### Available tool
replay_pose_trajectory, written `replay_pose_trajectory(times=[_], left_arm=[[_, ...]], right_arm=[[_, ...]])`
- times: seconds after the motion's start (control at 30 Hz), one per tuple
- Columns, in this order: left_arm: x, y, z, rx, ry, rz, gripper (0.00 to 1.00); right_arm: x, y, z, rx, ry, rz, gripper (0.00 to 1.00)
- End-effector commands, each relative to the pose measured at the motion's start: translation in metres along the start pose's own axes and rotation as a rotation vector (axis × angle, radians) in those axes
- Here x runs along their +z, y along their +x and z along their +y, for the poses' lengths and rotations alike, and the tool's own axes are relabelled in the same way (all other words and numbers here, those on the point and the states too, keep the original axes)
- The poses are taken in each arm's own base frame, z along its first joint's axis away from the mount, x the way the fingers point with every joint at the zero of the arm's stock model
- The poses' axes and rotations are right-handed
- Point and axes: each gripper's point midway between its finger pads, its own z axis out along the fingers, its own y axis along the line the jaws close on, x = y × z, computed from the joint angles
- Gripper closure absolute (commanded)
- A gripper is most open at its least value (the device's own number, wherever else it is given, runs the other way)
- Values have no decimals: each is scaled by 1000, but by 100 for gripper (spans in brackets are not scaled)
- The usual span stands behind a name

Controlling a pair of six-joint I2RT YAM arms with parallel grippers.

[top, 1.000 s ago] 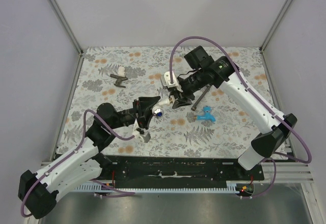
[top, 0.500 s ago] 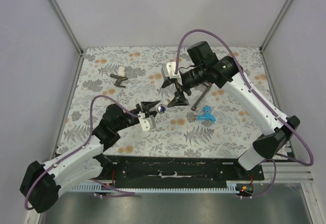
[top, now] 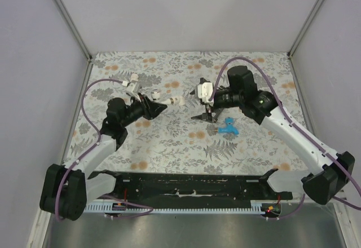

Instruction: Install the water faucets

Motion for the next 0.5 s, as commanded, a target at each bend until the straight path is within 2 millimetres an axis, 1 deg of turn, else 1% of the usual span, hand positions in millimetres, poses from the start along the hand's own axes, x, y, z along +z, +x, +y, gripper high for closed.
replay_pose_trajectory(times=[0.0,0.03,0.07,0.13,0.17,0.2,0.27,0.33,0.4,0.47], left_arm=[[5,-51,-38,-481,176,-9,98],[3,-54,-43,-537,212,9,98],[3,-62,-50,-573,260,-2,98],[-2,-76,-62,-627,346,-16,98],[-2,-78,-65,-655,371,-7,98],[-3,-84,-69,-681,394,-5,98],[-4,-93,-76,-739,422,15,98],[-6,-100,-82,-771,437,25,98],[-6,-103,-84,-820,423,49,98],[-6,-104,-85,-855,404,77,98]], right_arm=[[-8,-14,-36,-195,273,-113,7],[-8,-11,-36,-209,290,-120,7],[-8,-13,-35,-228,301,-133,7],[-9,-11,-34,-249,319,-141,8],[-9,-10,-34,-260,327,-142,7],[-10,-11,-35,-281,339,-145,8],[-10,-13,-36,-324,365,-145,8],[-9,-10,-38,-377,396,-121,8],[-8,-5,-41,-443,422,-78,8],[-8,-5,-42,-470,442,-68,8]])
